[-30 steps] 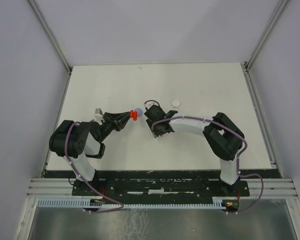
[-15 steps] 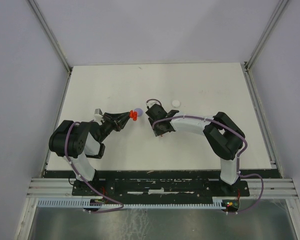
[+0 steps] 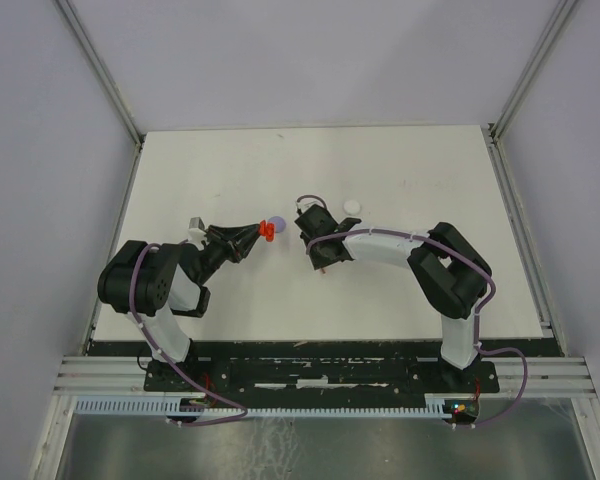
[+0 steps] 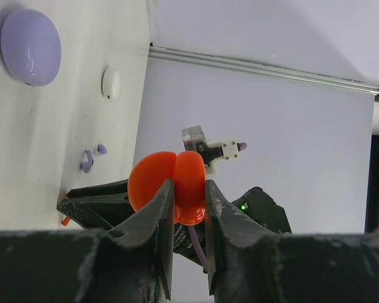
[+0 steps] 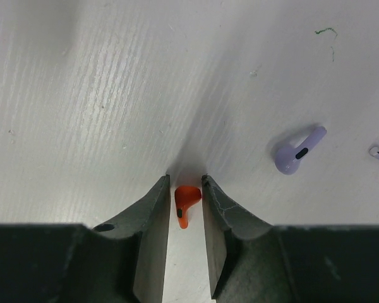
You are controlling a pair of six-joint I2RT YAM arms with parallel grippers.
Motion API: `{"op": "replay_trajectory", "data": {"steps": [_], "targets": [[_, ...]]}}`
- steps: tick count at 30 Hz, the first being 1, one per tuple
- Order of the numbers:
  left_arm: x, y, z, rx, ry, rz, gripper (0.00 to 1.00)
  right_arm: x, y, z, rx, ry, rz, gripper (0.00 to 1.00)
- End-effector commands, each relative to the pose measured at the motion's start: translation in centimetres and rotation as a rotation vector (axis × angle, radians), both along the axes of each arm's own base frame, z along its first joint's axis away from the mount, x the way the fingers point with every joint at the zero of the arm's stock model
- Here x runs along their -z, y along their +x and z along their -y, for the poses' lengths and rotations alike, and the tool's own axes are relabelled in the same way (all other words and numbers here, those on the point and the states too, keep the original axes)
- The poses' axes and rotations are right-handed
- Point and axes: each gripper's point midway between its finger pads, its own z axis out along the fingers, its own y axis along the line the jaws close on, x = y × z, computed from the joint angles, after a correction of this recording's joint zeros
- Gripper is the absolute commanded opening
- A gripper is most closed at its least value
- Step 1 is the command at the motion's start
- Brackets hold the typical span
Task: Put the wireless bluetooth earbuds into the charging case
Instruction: Pick up the earbud from the center of the board.
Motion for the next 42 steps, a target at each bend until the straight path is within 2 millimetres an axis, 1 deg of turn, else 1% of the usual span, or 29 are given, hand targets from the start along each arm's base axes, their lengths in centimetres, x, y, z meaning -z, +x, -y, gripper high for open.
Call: {"op": "replay_trajectory", "data": {"steps": [1, 3, 5, 10, 14, 18, 20, 25, 27, 32, 33, 42], "targets": [[-4.3, -0.7, 0.0, 0.014, -0.019, 0.207, 0.03, -0.3, 0.2, 0.7, 0.023, 0.005, 0.003, 0.33], [-4.3, -0.7, -0.1, 0.014, -0.019, 0.208, 0.03, -0.4, 0.2, 0.8, 0.025, 0.006, 0.002, 0.34], [-4.3, -0.7, -0.1, 0.014, -0.019, 0.208, 0.03, -0.4, 0.1, 0.9, 0.024, 0.002, 0.001, 0.37], [-4.4, -0.7, -0.1, 0.014, -0.020, 0.210, 0.03, -0.4, 0.2, 1.1, 0.028, -0.004, 0.001, 0.37], [-4.4, -0.8, -0.1, 0.014, -0.020, 0.210, 0.03, -0.5, 0.2, 1.2, 0.029, -0.004, 0.000, 0.31], [-4.3, -0.8, 0.0, 0.015, -0.019, 0.209, 0.03, -0.6, 0.2, 1.3, 0.029, -0.004, 0.004, 0.20], [-4.3, -0.7, 0.0, 0.014, -0.018, 0.209, 0.03, -0.7, 0.2, 1.3, 0.029, -0.003, 0.008, 0.19], [-4.2, -0.7, 0.0, 0.015, -0.018, 0.206, 0.03, -1.9, 0.6, 1.3, 0.028, 0.027, 0.052, 0.17], [-4.2, -0.7, 0.0, 0.015, -0.016, 0.207, 0.03, -2.1, 0.5, 1.3, 0.025, 0.025, 0.052, 0.18], [-4.2, -0.7, -0.1, 0.012, -0.017, 0.206, 0.03, -1.6, 0.4, 1.2, 0.019, 0.016, 0.036, 0.35], [-4.2, -0.7, -0.1, 0.012, -0.016, 0.207, 0.03, -1.5, 0.4, 1.2, 0.017, 0.016, 0.032, 0.37], [-4.3, -0.7, -0.1, 0.013, -0.018, 0.208, 0.03, -1.5, 0.1, 1.3, 0.028, 0.014, 0.019, 0.40]]}}
